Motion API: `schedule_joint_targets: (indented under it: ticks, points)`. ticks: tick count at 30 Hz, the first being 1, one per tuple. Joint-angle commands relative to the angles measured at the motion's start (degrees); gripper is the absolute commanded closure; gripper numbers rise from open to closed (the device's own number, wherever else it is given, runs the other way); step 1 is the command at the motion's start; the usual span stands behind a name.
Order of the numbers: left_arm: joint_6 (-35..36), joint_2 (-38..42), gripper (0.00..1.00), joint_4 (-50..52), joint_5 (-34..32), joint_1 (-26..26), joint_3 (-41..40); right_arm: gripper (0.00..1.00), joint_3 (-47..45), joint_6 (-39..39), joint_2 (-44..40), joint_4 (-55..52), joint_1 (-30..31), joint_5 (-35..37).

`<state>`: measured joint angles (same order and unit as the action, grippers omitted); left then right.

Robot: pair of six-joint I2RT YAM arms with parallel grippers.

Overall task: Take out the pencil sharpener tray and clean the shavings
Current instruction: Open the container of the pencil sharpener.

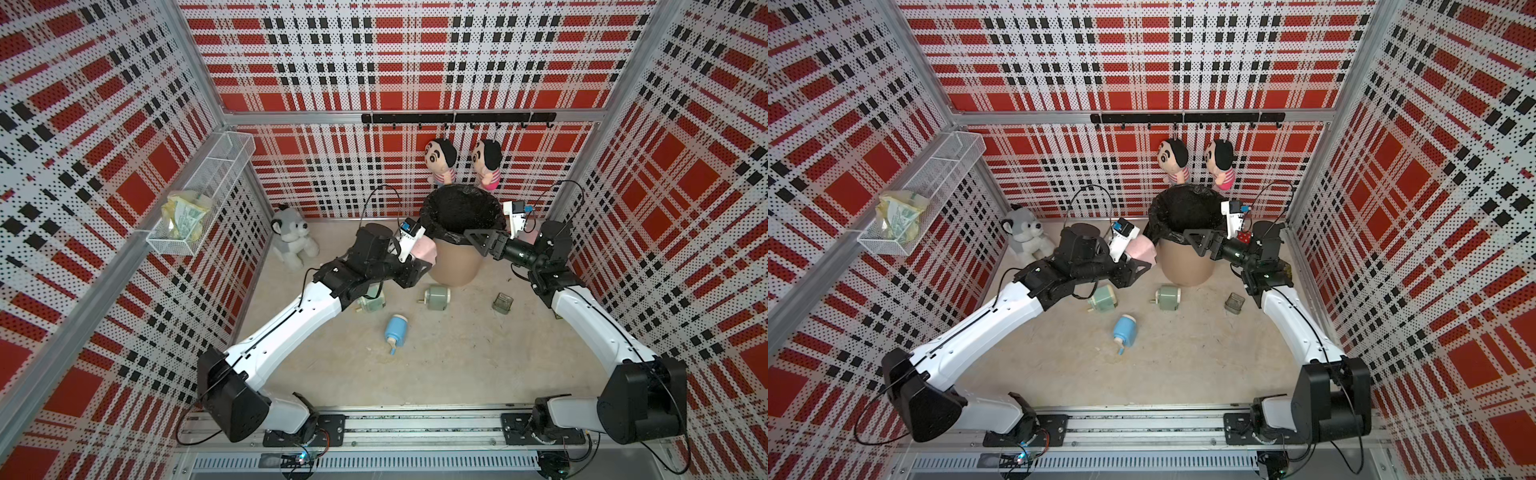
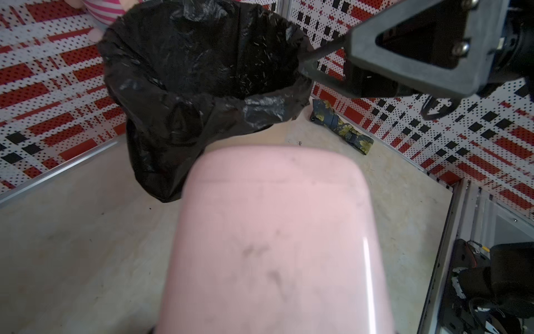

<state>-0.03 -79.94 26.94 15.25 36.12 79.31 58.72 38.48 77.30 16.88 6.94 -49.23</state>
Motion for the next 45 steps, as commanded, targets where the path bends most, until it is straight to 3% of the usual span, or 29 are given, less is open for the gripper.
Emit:
schedule_joint_targets:
  ticks: [1,8,12,14,15,16,27,30,35,37,40,45]
  points:
    - [2.34,3.58,0.49,3.12,7.64,-2.73,2.53,0.10,-1.20,4.71,0.54,14.07,-0.35,-11.40]
    - [3.15,5.91,0.49,6.87,17.08,-6.28,3.25,0.11,-4.91,17.61,3.98,33.91,0.78,-20.88]
    - [2.84,6.54,0.49,7.60,20.83,-6.21,3.14,0.12,-7.68,35.54,8.35,58.87,3.04,-25.02]
    - [2.38,6.88,0.49,7.60,22.19,-6.22,2.80,0.12,-8.26,37.68,11.36,61.83,3.97,-25.17]
    - [2.07,6.96,0.49,7.60,22.74,-6.08,2.58,0.13,-8.16,48.75,12.78,76.34,4.24,-25.44]
    - [1.98,7.16,0.49,7.61,23.54,-6.14,2.25,0.14,-8.01,50.21,13.70,77.13,4.66,-25.50]
    - [-0.29,8.16,0.47,5.28,26.86,-4.84,-2.76,0.17,-9.42,45.38,12.30,73.43,9.28,-25.02]
    - [-0.43,7.55,0.48,5.11,27.82,-3.96,-2.41,0.19,-10.01,33.75,8.55,58.24,9.86,-23.99]
    - [-0.57,7.70,0.48,5.13,27.79,-3.60,-2.05,0.18,-5.39,-4.34,-0.44,9.34,12.12,-18.05]
    - [-0.60,7.63,0.48,4.92,28.05,-3.53,-2.05,0.17,-4.37,-6.31,-0.36,5.63,12.61,-18.16]
    - [-0.50,7.66,0.48,4.63,28.39,-3.51,-2.23,0.18,-5.42,-2.54,0.61,10.57,12.93,-19.58]
    - [-0.28,7.30,0.47,4.49,29.63,-3.77,-2.23,0.18,-4.63,-6.32,1.10,5.79,15.92,-19.88]
